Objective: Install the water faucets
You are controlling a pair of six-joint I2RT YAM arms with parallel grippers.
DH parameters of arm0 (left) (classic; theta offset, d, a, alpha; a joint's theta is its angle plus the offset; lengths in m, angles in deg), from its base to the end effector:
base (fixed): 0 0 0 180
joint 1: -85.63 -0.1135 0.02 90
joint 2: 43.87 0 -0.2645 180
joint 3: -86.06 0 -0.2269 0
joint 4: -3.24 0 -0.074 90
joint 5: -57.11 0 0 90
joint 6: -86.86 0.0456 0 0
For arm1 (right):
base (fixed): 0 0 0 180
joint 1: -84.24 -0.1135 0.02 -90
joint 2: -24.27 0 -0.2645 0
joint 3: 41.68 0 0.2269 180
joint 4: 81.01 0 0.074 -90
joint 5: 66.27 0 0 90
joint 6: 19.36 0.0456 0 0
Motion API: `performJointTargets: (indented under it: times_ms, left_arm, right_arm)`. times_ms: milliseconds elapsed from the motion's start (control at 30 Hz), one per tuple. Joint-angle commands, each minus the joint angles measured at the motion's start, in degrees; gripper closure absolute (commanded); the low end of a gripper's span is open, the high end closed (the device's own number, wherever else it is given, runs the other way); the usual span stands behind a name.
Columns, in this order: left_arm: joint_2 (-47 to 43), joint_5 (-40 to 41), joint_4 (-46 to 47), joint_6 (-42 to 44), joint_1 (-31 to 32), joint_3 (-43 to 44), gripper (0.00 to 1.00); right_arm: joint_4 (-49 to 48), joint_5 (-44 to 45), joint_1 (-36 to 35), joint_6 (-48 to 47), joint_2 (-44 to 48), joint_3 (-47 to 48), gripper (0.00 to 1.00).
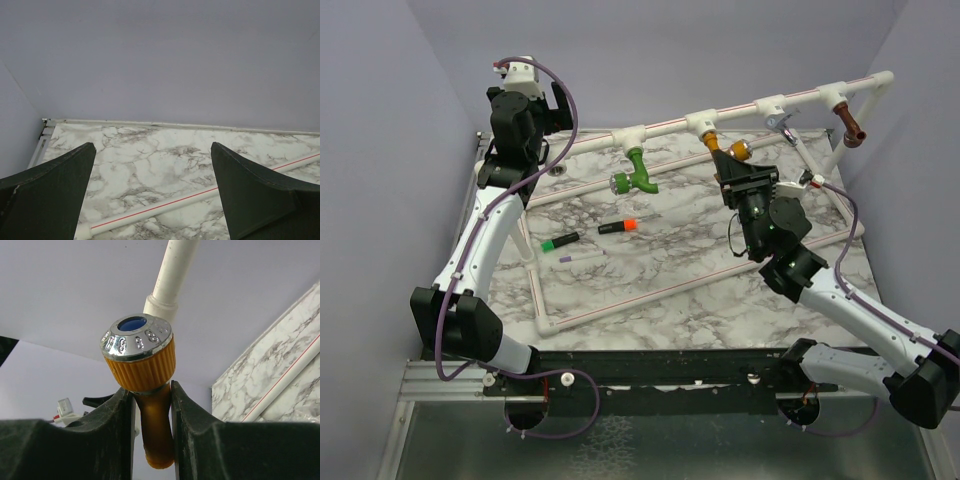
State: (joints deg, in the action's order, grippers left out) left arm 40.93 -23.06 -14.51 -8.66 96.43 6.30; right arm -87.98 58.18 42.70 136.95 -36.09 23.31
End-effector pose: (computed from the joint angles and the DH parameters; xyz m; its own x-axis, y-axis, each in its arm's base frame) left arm 0.3291 -0.0549 0.4325 -0.0411 -0.0887 -0.9952 0.0132 0.9959 -0.0893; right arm 0.1853 0.1297 0.3841 -0.0605 0.9553 -0.2894 -0.1909 0.2735 0.9427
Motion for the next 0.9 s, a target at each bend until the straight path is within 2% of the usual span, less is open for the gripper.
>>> performJointTargets:
  times_ms: [0, 133, 200, 367, 500, 633, 867]
  left_arm:
    - [4.9, -1.7, -10.8, -0.3, 0.9, -4.5, 0.01]
    - [4.8, -1.7, -10.8, -0.4, 0.8, -4.5, 0.01]
    - [4.8, -1.7, -10.8, -0.3, 0.9, -4.5, 0.01]
    - [4.9, -1.7, -10.8, -0.3, 0.8, -4.5, 0.01]
    - [4.9, -1.7, -10.8, -0.3, 0.9, -4.5, 0.01]
    - [4.9, -1.7, -10.8, -0.3, 0.9, -4.5, 0.01]
    - [5.0, -1.7, -10.9, -0.3, 0.9, -4.5, 0.01]
  right_arm:
    - [2.1, -2.3, -1.6, 14.2, 0.7, 2.5, 0.99]
    - [2.8, -2.7, -1.6, 12.8, 0.6, 2.6, 0.97]
    - [2.6, -2.8, -1.6, 11.6, 0.8, 2.3, 0.86]
    - [1.1, -3.6, -1.6, 6.6, 1.8, 1.0, 0.5]
    - [0.9, -4.0, -1.6, 3.5, 3.3, -0.2, 0.31]
    - [3.7, -3.0, -1.6, 1.7, 5.6, -1.0, 0.23]
    - [11.8, -1.9, -1.6, -1.6, 9.4, -1.2, 0.19]
